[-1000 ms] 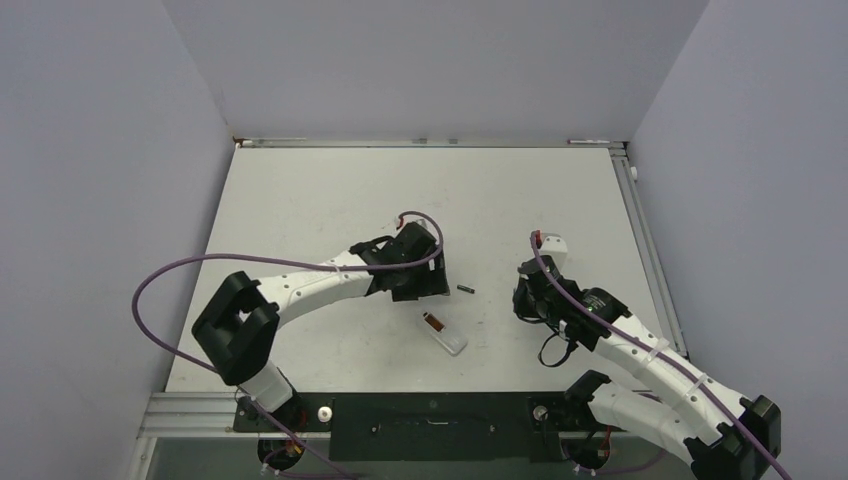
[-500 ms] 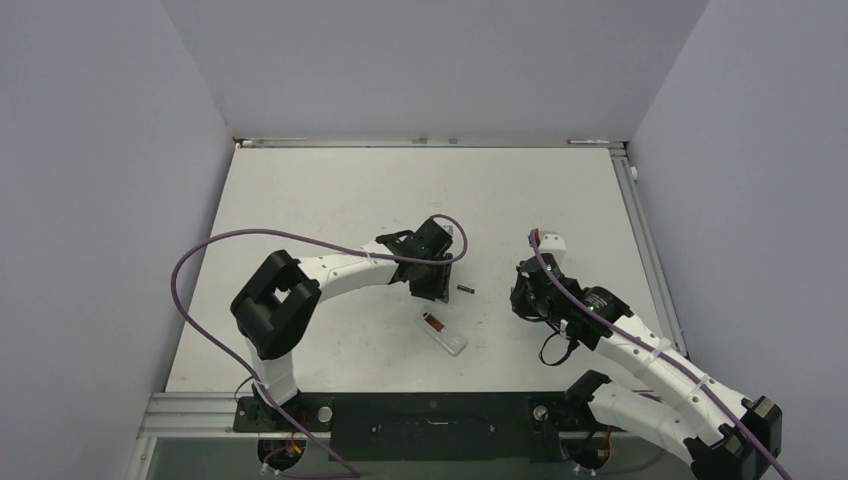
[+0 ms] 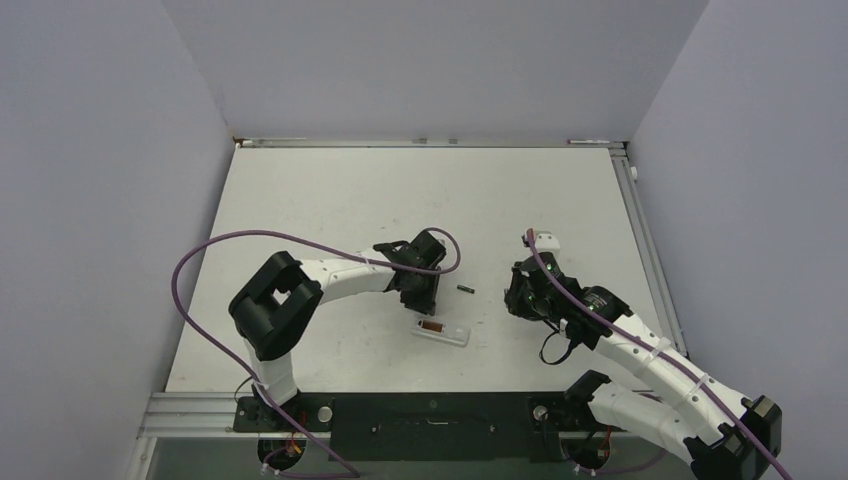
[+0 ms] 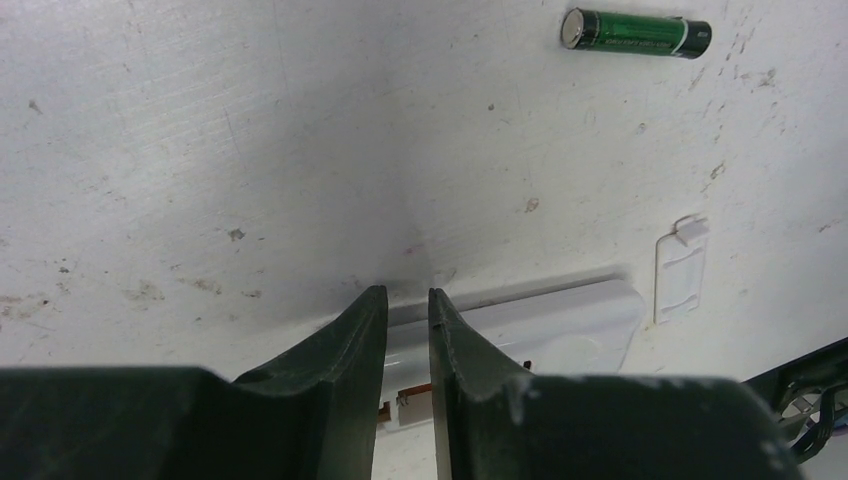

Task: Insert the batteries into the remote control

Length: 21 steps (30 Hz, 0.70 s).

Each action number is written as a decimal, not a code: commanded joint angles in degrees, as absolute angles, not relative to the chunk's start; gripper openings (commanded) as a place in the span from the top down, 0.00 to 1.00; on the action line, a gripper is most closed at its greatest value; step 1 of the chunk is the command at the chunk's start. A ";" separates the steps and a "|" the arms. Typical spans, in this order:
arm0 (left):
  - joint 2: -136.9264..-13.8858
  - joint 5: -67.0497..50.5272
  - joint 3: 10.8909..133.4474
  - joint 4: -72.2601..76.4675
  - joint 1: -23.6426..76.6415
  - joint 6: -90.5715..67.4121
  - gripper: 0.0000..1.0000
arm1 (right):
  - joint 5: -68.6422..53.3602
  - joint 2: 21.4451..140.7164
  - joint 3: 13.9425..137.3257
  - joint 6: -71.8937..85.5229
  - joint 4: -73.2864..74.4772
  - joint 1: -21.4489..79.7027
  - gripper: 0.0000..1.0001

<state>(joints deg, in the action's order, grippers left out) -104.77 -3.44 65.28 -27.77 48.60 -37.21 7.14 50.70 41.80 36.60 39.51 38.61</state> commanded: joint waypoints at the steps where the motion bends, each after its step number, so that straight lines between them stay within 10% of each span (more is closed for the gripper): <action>1: -102.54 -2.91 62.97 -27.61 48.80 -37.49 0.81 | 2.84 51.18 44.71 32.60 37.15 39.02 0.92; 7: -99.60 -2.06 61.90 -27.60 48.72 -38.64 0.78 | -3.19 52.81 47.13 26.55 36.65 39.46 0.92; 21: -82.78 4.36 55.16 -31.46 45.60 -45.63 0.33 | -14.73 59.65 54.58 9.32 35.26 43.11 0.92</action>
<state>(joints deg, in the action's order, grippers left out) -88.40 2.61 58.43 -29.98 47.35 -42.48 -11.66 57.56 50.50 16.01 37.52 41.54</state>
